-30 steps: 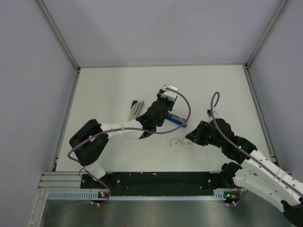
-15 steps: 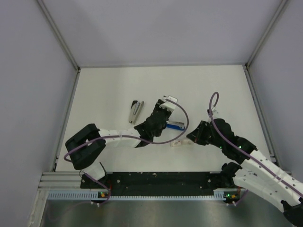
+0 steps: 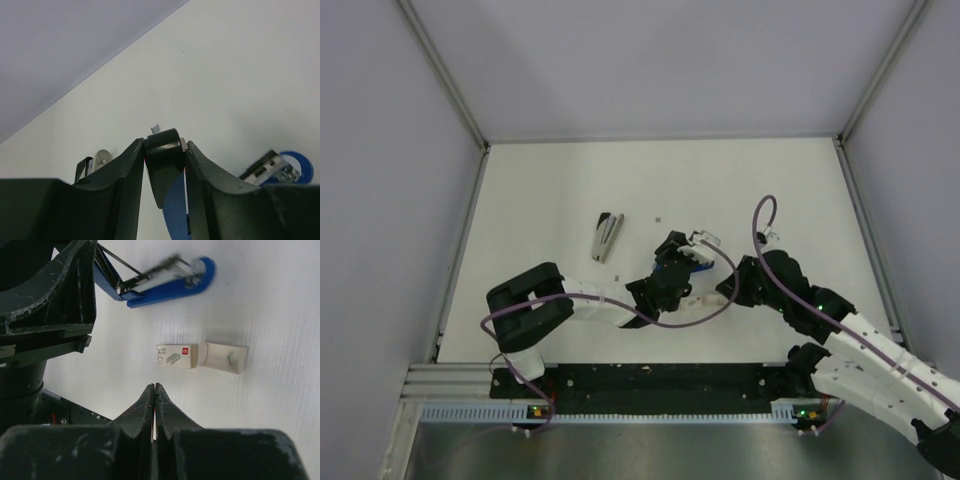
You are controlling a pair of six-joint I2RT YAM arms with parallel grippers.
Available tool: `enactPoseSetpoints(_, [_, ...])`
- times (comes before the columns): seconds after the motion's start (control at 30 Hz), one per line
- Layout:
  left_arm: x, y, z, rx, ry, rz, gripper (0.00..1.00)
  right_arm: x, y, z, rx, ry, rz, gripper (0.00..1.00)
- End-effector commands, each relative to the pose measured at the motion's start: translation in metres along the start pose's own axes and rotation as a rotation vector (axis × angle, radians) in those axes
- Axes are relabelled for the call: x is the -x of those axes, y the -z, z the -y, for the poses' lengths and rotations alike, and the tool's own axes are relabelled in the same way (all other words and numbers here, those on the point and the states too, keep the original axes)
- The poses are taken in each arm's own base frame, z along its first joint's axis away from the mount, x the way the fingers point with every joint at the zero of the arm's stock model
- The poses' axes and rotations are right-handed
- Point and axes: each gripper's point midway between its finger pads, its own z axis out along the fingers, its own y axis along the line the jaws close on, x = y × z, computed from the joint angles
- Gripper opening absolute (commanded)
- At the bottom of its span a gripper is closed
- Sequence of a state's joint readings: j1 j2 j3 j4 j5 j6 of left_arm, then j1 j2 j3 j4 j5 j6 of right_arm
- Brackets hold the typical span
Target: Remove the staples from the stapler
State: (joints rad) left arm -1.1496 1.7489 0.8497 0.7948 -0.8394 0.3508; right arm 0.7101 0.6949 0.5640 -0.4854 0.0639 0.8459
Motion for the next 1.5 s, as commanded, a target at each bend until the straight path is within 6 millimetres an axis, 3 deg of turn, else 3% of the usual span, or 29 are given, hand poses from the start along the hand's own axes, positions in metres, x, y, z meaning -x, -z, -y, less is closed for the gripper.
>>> enactPoseSetpoints(0.0, [0.024, 0.003, -0.011, 0.08, 0.035, 0.067, 0.0, 0.003, -0.008, 0.007, -0.022, 0.012, 0.024, 0.0])
enactPoseSetpoints(0.4, [0.007, -0.001, 0.002, 0.076, -0.034, 0.007, 0.0, 0.0, -0.015, 0.011, -0.037, 0.013, 0.019, 0.0])
enactPoseSetpoints(0.47, [0.004, -0.005, 0.006, 0.076, -0.055, -0.021, 0.0, 0.001, -0.017, 0.011, -0.039, 0.016, 0.021, 0.03])
enactPoseSetpoints(0.53, [0.001, -0.009, 0.011, 0.075, -0.073, -0.045, 0.0, 0.003, -0.019, 0.01, -0.037, 0.015, 0.026, 0.11])
enactPoseSetpoints(0.6, [0.0, -0.011, 0.015, 0.069, -0.084, -0.065, 0.07, 0.005, -0.021, 0.01, -0.045, 0.015, 0.032, 0.21])
enactPoseSetpoints(0.67, [-0.004, -0.012, 0.019, 0.051, -0.094, -0.084, 0.22, 0.006, -0.021, 0.011, -0.051, 0.021, 0.037, 0.27])
enactPoseSetpoints(0.87, [-0.019, -0.018, 0.036, -0.071, -0.047, -0.179, 0.47, 0.012, -0.02, 0.013, -0.067, 0.029, 0.062, 0.32])
enactPoseSetpoints(1.23, [-0.043, -0.026, 0.045, -0.224, 0.14, -0.342, 0.55, 0.021, -0.03, 0.022, -0.112, 0.023, 0.074, 0.36])
enactPoseSetpoints(1.47, [-0.035, -0.029, 0.023, -0.255, 0.282, -0.363, 0.55, 0.025, -0.033, 0.015, -0.078, 0.018, 0.082, 0.4])
